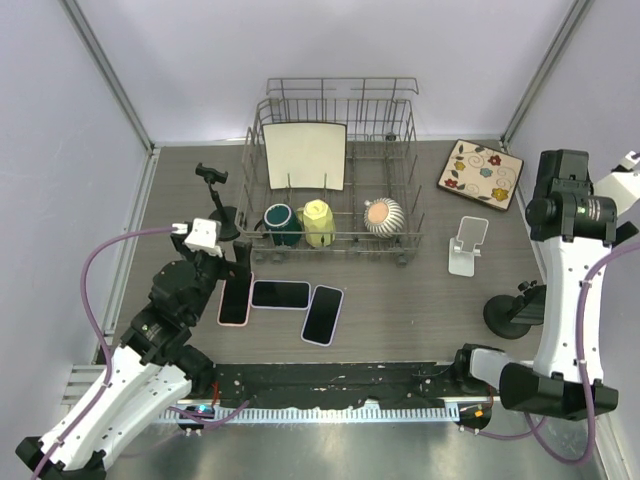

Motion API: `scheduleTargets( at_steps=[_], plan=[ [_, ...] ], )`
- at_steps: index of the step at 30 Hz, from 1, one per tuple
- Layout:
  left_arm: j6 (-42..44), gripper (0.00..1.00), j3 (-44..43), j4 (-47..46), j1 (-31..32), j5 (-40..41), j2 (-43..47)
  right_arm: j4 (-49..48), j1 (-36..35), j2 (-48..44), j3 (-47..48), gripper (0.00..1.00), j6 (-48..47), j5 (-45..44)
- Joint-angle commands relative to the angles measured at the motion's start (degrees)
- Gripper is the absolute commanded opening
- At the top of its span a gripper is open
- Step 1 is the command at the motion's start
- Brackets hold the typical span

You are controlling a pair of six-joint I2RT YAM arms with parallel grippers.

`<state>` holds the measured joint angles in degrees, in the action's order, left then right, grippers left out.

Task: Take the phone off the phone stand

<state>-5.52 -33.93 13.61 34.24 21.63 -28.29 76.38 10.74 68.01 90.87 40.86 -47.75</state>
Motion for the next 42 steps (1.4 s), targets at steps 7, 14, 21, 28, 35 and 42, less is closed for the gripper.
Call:
scheduleTargets(
  at_steps=[7, 14, 21, 28, 35, 42],
  plan=[
    [0.6, 1.0, -0.78, -2.27, 1.71, -1.32, -2.55, 5.71, 0.24, -9.99, -6.31, 0.84, 9.58, -4.46],
    [0.6, 1.0, -0.52, -3.06, 2.32, -2.82, -4.22, 2.37, 0.24, -14.48, -13.25, 0.82, 13.01, 0.11],
    [0.6, 1.0, -0.34, -3.06, 2.32, -3.43, -5.1, 1.14, 0.24, -16.59, -17.83, 0.82, 15.65, 0.11],
    [0.51, 1.0, 0.01, -3.67, 2.41, -4.14, -5.54, -4.74, 0.24, -18.0, -23.63, 0.81, 16.79, 0.72],
    [0.68, 1.0, 0.01, -3.5, 2.41, -4.14, -5.72, -10.11, 0.24, -17.91, -26.53, 0.78, 16.8, 2.04],
    [0.95, 1.0, 0.1, -3.67, 2.32, -4.14, -5.9, -12.83, 0.24, -17.21, -28.99, 0.63, 16.71, 2.83]
  ],
)
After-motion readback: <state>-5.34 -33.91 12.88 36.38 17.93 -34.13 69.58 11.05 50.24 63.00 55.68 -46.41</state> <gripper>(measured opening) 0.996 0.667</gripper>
